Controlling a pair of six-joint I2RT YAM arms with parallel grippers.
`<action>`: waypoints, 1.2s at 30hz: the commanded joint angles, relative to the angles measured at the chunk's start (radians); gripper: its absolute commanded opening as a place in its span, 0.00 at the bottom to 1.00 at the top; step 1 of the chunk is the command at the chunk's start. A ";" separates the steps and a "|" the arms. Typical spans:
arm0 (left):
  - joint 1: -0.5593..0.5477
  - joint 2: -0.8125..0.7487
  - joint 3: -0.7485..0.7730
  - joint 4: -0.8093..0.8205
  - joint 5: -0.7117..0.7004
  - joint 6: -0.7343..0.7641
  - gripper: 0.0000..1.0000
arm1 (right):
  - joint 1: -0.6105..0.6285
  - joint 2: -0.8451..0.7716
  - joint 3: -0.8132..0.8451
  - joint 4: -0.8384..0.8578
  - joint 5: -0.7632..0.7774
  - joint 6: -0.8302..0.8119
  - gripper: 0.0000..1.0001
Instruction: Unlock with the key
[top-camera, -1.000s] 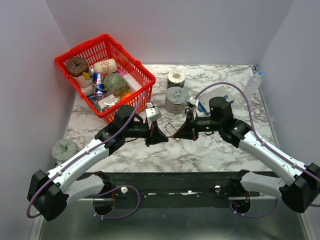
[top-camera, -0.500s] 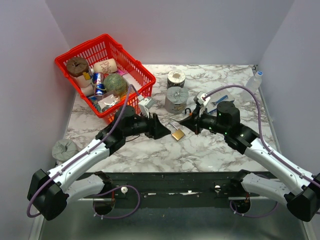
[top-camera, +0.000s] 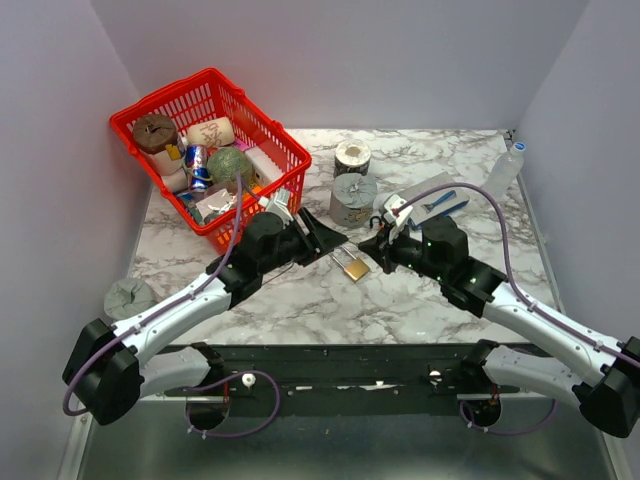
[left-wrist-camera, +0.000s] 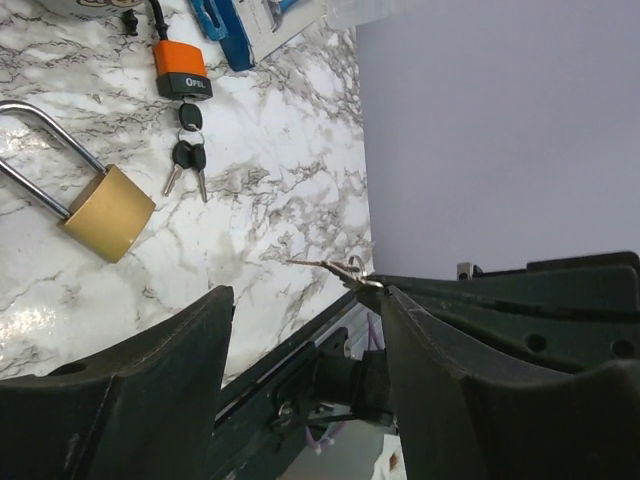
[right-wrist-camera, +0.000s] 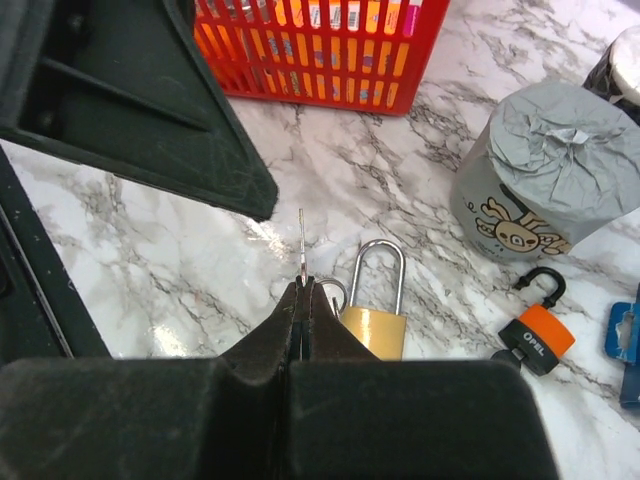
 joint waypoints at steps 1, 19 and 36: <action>-0.017 0.056 0.005 0.046 -0.063 -0.087 0.69 | 0.033 -0.004 -0.012 0.066 0.085 -0.051 0.01; -0.037 0.079 -0.033 0.124 -0.116 -0.172 0.65 | 0.111 0.038 -0.010 0.071 0.165 -0.106 0.01; -0.054 0.147 -0.010 0.151 -0.040 -0.175 0.31 | 0.222 0.091 -0.023 0.115 0.347 -0.197 0.01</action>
